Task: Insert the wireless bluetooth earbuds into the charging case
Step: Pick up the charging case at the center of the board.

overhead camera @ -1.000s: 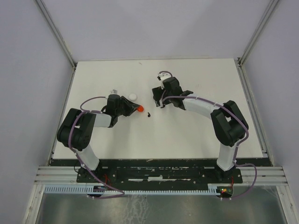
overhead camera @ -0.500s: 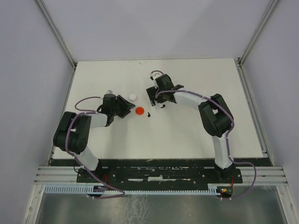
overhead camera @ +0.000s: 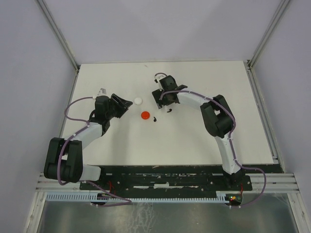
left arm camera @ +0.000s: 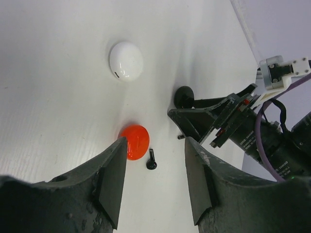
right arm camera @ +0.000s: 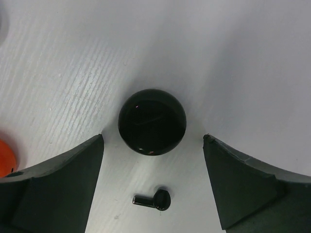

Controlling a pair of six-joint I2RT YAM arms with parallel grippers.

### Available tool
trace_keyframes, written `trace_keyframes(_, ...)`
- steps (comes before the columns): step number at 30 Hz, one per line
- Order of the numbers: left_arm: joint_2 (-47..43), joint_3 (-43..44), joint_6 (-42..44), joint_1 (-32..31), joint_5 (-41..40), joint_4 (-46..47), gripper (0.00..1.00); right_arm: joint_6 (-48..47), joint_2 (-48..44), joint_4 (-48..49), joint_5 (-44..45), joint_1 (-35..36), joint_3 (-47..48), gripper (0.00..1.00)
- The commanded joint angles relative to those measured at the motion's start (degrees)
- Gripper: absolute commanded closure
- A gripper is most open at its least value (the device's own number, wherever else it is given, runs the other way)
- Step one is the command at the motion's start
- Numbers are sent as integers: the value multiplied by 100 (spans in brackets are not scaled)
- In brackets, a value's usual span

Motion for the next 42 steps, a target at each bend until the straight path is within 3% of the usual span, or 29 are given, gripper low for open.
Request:
trace_keyframes(1,-223,-56,76,40,177,217,43,-133,85,-49,-22,-98,336,10)
trace_keyframes(26,13,-154,-100,162,451,539,44,-536,497,-348,-416,-167,696,33)
trace_keyframes(33,5,-167,-121,207,501,572,44,-549,476,-308,-360,-170,636,58)
trace_keyframes(37,82,-148,-261,215,802,791,44,-669,-77,515,-506,-165,-76,66)
trace_keyframes(42,616,-216,-810,218,1785,2174,44,-790,-1203,1640,-938,-178,-1395,67)
